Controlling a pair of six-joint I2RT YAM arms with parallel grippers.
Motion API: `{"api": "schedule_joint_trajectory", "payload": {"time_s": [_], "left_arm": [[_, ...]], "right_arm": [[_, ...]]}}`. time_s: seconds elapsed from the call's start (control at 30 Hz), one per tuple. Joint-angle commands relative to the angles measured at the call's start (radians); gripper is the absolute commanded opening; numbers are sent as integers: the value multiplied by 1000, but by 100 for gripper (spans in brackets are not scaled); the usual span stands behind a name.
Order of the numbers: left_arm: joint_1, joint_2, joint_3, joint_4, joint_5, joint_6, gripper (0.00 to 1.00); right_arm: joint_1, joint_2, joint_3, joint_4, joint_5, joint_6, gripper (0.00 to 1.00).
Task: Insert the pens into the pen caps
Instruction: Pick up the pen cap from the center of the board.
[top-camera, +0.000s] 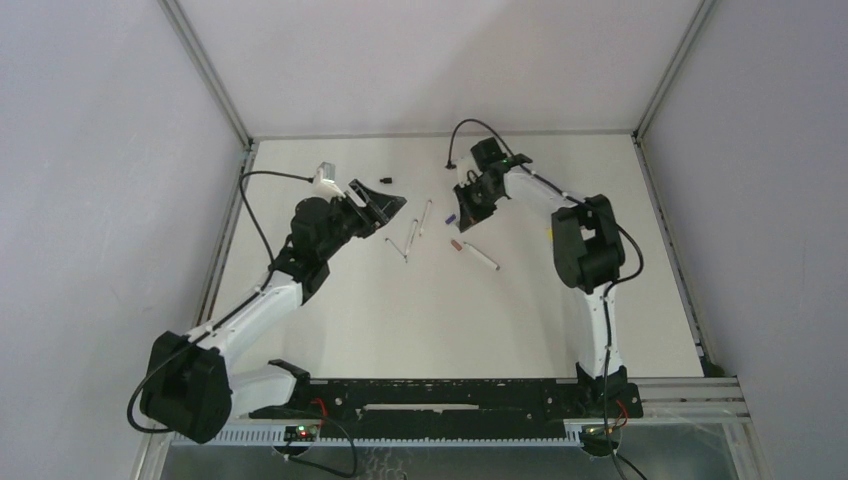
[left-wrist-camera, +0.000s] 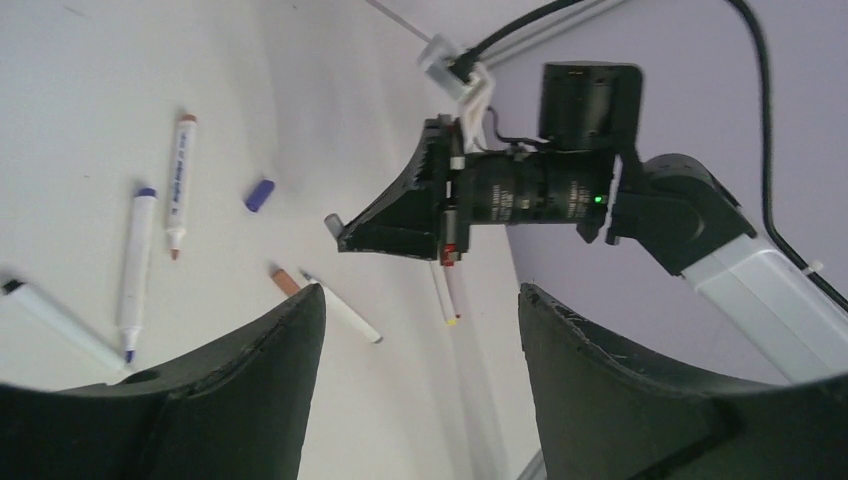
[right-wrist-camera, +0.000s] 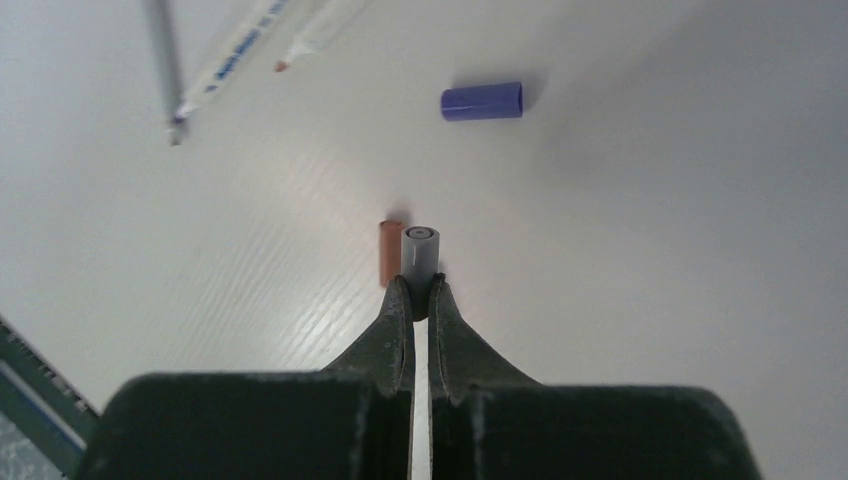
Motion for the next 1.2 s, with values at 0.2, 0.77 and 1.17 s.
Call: {"api": "schedule_joint_trajectory", "payload": {"time_s": [0.2, 0.77, 1.17], "left_arm": [[0, 194, 28, 291, 153, -282, 73], [-101, 411, 133, 459, 118, -489, 67], [-128, 418, 163, 368, 99, -465, 55]], "right_arm": [[-85, -281, -162, 139, -406, 0, 0], [-51, -375, -194, 191, -534, 57, 0], [0, -361, -160, 184, -482, 68, 0]]}}
